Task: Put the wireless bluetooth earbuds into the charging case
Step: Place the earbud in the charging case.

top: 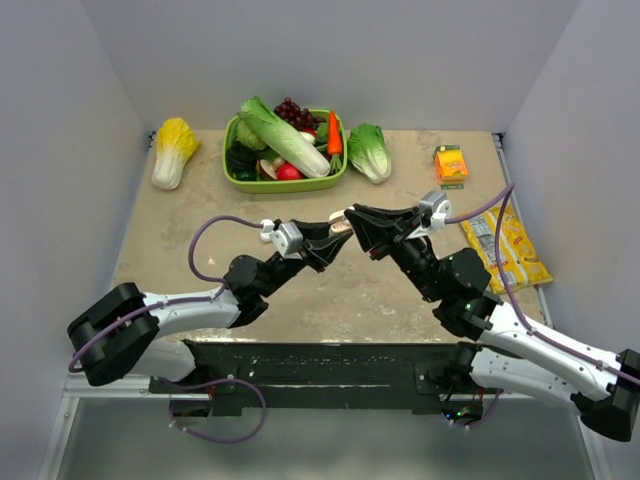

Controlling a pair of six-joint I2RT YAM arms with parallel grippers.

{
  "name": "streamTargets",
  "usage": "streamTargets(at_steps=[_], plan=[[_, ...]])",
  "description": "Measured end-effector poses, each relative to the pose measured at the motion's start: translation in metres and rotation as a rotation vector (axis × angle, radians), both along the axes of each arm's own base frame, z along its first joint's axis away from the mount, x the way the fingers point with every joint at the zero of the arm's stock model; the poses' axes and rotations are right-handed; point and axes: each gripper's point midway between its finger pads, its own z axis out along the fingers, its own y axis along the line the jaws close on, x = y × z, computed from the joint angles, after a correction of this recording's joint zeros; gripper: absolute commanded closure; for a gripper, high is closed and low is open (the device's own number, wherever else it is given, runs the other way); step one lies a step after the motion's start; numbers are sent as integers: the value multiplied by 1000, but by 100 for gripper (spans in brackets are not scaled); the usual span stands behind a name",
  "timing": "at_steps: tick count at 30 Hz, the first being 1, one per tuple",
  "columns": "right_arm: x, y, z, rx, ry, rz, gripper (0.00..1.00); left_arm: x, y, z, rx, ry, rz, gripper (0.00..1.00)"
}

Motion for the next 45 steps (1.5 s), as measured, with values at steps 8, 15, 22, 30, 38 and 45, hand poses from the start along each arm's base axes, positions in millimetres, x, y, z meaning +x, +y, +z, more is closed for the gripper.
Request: streamTargets(at_steps=[8, 15, 22, 30, 38, 45], plan=[[3, 7, -8, -23, 13, 6, 100, -4, -4, 8, -7, -21, -27, 100], [3, 8, -11, -29, 17, 7, 100, -4, -5, 13, -12, -32, -32, 100], [5, 11, -15, -42, 25, 6, 100, -5, -6, 14, -12, -37, -35, 100], [7, 13, -24, -69, 43, 4, 100, -7, -4, 18, -10, -60, -35, 100], [6, 13, -27, -78, 43, 4, 100, -8, -3, 21, -14, -69, -36, 100], [7, 14, -27, -80, 44, 4, 100, -8, -3, 21, -13, -70, -38, 100]])
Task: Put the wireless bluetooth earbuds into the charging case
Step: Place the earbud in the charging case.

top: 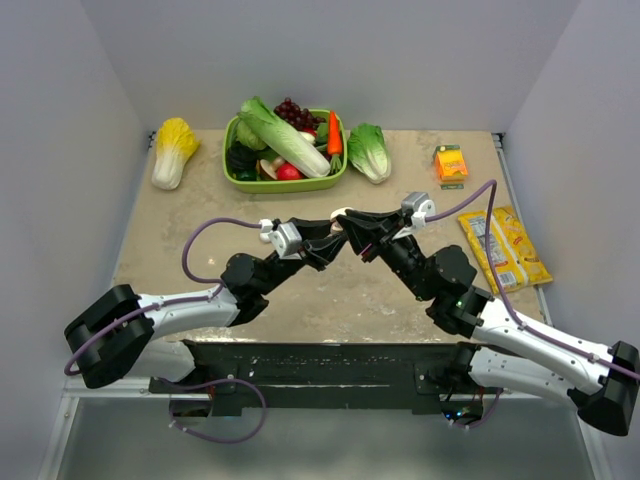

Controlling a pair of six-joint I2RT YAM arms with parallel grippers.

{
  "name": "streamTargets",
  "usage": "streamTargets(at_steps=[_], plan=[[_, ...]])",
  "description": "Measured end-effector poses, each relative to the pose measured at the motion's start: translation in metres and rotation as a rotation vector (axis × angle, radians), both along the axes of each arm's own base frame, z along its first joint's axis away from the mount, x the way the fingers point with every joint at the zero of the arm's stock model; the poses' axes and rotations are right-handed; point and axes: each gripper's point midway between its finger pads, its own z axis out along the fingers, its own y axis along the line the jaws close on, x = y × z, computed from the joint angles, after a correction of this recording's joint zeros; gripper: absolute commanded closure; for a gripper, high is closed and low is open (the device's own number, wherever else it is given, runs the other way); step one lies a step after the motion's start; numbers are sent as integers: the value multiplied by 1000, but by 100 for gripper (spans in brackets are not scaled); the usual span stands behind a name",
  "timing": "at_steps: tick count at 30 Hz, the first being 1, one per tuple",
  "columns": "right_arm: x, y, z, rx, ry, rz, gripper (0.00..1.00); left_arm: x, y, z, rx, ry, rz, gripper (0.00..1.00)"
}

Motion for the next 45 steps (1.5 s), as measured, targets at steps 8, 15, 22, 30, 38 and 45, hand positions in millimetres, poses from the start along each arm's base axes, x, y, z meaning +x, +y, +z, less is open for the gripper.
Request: streamTargets(at_steps=[8, 15, 22, 30, 38, 45], plan=[[1, 2, -2, -4, 2, 0, 100, 1, 0, -2, 7, 5, 1, 100], [1, 1, -2, -4, 2, 0, 100, 1, 0, -2, 7, 5, 1, 100], [1, 1, -5, -10, 4, -1, 100, 2, -1, -5, 17, 9, 7, 100], [2, 0, -7, -16, 8, -9, 100, 3, 0, -5, 23, 0, 16, 100], [4, -2, -10, -20, 16, -26, 100, 3, 0, -4, 23, 0, 17, 100], [4, -2, -11, -22, 17, -26, 89, 3, 0, -4, 25, 0, 18, 100]])
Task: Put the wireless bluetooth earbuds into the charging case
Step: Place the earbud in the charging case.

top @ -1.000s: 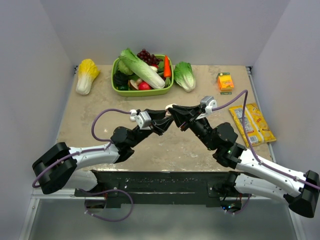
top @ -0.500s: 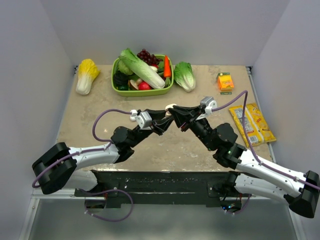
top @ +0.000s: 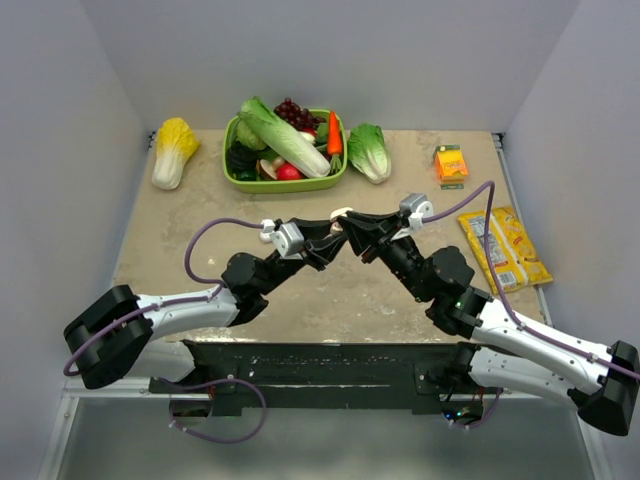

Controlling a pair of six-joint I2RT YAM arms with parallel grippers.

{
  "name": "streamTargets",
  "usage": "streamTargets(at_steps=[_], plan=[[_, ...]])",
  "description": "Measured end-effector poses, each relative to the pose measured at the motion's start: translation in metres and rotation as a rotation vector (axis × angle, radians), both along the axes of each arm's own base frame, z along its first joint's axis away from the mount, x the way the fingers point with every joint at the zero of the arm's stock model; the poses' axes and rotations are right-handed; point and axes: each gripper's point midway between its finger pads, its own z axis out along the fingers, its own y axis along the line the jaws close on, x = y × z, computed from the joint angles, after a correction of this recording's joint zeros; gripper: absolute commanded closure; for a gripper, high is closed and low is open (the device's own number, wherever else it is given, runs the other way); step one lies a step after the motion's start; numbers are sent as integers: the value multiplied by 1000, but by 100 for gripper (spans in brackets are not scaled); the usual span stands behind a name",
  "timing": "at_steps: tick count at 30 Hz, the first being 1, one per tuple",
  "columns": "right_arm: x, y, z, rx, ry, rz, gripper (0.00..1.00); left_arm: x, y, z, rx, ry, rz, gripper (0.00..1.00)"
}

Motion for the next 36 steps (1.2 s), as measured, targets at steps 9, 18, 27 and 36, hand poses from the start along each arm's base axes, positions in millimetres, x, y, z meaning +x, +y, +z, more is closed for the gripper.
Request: streamTargets(at_steps=[9, 18, 27, 36], plan=[[1, 1, -2, 0, 14, -2, 68, 1, 0, -1, 1, 4, 7, 100], [2, 0, -4, -6, 34, -11, 58, 2, 1, -2, 5, 6, 12, 100], [2, -5, -5, -17, 55, -28, 51, 2, 2, 2, -9, -3, 14, 100], [0, -22, 30, 43, 40, -70, 46, 1, 3, 6, -23, -12, 15, 100]])
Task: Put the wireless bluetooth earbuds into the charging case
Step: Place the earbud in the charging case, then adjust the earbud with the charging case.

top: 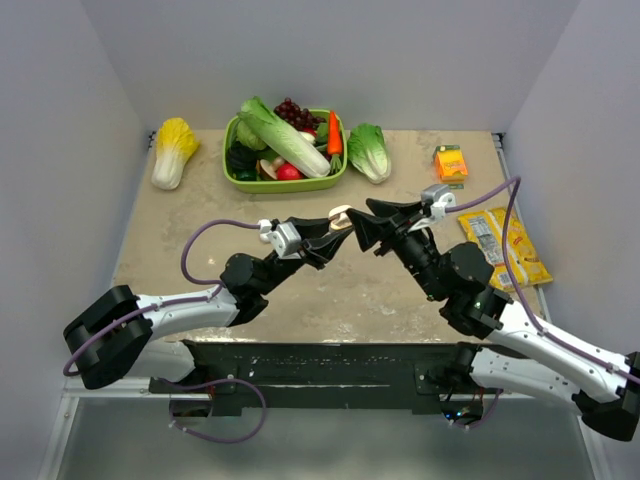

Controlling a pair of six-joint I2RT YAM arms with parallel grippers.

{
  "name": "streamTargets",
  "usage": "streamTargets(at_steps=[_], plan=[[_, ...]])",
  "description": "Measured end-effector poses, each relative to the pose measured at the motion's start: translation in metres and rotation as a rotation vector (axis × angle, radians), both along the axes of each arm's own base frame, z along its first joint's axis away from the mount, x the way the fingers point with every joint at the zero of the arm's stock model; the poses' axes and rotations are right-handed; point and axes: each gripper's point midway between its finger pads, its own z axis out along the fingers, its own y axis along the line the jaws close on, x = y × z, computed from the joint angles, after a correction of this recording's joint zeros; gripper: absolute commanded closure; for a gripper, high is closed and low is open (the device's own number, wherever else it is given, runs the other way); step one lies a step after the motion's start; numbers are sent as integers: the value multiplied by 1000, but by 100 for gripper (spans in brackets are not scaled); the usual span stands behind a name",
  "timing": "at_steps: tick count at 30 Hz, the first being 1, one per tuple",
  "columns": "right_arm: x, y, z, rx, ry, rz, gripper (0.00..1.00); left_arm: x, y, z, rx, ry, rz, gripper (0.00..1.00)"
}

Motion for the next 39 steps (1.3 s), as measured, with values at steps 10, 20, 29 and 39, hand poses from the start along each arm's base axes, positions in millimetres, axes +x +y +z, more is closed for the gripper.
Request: streamTargets(at_steps=[10, 20, 29, 39], plan=[[-2, -14, 8, -15, 32, -36, 90, 0, 1, 2, -5, -2, 2, 100], [3, -15, -23, -118, 108, -67, 100, -3, 5, 11, -24, -17, 3, 100], [3, -8, -21, -130, 110, -41, 100, -3, 5, 11, -24, -17, 3, 100], [4, 4, -20, -143, 112, -7, 100, -2, 4, 8, -19, -13, 3, 100]])
